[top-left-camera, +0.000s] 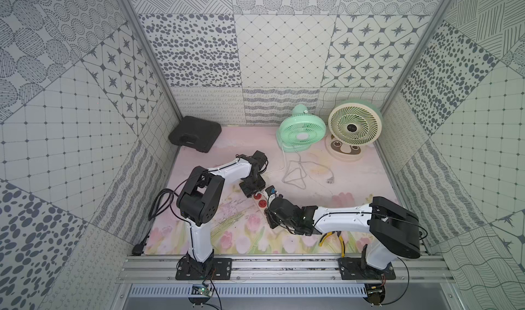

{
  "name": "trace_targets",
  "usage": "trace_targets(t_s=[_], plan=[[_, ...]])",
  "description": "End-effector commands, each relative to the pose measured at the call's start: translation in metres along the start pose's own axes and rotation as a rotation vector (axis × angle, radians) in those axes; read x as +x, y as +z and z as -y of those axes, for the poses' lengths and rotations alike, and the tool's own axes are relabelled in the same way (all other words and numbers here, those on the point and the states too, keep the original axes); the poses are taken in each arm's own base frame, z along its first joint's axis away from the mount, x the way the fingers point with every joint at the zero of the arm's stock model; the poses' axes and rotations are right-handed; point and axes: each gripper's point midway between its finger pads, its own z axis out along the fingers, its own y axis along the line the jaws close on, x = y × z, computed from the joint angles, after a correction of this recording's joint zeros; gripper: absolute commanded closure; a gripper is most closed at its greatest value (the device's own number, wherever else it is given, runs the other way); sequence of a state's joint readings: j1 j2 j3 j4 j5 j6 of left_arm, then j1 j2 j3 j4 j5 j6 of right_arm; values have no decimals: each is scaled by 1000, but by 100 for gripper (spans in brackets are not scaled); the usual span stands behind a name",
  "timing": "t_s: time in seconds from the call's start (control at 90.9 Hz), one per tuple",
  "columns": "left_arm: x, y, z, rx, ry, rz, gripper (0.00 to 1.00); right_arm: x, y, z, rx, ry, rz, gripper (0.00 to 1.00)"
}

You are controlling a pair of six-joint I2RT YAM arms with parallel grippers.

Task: Unplug the desk fan from the power strip
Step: Remove the plug from the socket.

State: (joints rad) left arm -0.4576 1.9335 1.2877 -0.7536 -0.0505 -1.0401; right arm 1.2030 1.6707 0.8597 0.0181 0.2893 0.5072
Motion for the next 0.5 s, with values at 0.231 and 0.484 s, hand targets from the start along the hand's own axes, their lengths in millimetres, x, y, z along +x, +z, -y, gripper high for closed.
trace_targets(t_s=[0.231,0.484], plan=[[-13,12,-17,-101,114,85,100,-14,-4,-22,228,-327,74,100],[-12,12,-17,-102,117,86,100,-14,-3,-30,252,-384,80,100]])
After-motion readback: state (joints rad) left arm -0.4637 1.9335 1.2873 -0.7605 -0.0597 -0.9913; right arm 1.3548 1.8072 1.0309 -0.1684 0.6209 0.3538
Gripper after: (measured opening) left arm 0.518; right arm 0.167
